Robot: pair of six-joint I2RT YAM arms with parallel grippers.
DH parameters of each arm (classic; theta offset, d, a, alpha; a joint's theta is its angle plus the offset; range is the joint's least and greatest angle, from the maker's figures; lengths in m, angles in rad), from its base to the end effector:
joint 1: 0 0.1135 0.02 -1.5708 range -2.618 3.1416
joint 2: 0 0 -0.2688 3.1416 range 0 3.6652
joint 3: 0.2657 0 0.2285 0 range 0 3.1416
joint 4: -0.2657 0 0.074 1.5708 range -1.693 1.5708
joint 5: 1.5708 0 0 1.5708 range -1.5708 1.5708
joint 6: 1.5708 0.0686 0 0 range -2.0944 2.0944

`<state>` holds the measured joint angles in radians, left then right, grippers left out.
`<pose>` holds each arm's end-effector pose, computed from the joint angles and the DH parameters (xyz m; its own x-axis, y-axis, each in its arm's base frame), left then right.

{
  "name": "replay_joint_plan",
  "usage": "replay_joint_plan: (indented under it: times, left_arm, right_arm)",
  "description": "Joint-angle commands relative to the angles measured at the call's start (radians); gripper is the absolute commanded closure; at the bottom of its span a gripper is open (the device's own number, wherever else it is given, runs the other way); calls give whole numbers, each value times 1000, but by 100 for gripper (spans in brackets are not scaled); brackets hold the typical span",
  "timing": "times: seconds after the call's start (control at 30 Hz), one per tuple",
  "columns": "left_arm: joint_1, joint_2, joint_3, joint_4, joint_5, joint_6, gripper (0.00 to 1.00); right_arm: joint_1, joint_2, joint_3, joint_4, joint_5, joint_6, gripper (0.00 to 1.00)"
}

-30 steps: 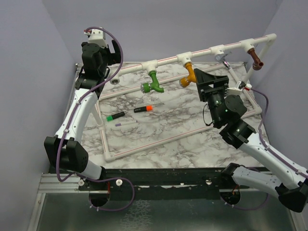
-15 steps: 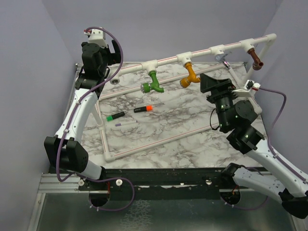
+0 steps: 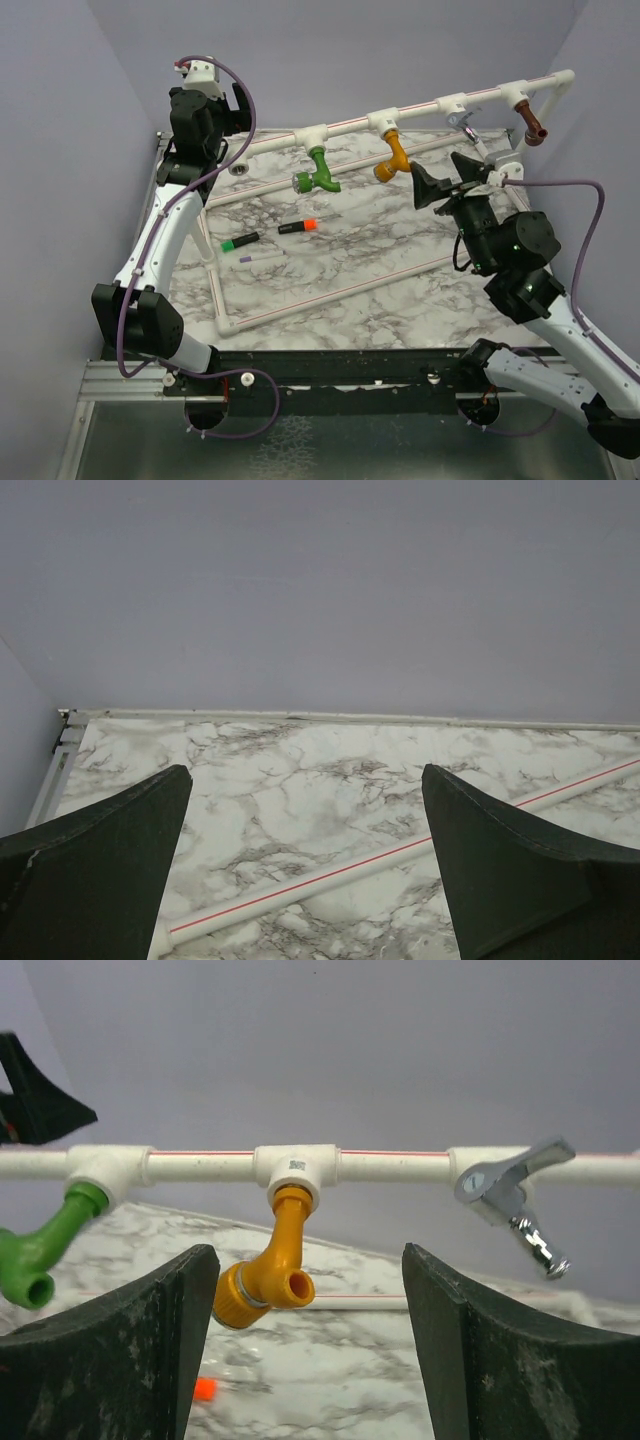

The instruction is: Install the water faucets

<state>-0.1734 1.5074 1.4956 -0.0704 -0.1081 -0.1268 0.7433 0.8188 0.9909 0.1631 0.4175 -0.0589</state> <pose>0.3617 -0.0558 0.4275 -0.0885 -0.1121 -0.9897 0.0549 0.9916 -0.1172 0.1458 0.0962 0.4517 0.2616 0.1674 -0.9506 -0.3218 0.9436 0.0776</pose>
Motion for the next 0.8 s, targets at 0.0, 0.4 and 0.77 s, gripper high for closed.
replay_joint_plan:
  times: [0.0,0.4,0.77]
  left_arm:
    - [-26,97,-80,-168,33,-5,1]
    - [-26,100,-79,-169,32,-5,1]
    - [-26,98,-78,-169,37,-7,1]
  right_arm:
    - [4,-21,16,-75,-151,-385,22]
    - [5,-6,10,-370,-275,-1095,21]
    - [5,36,-131,-33,-126,-1613,20]
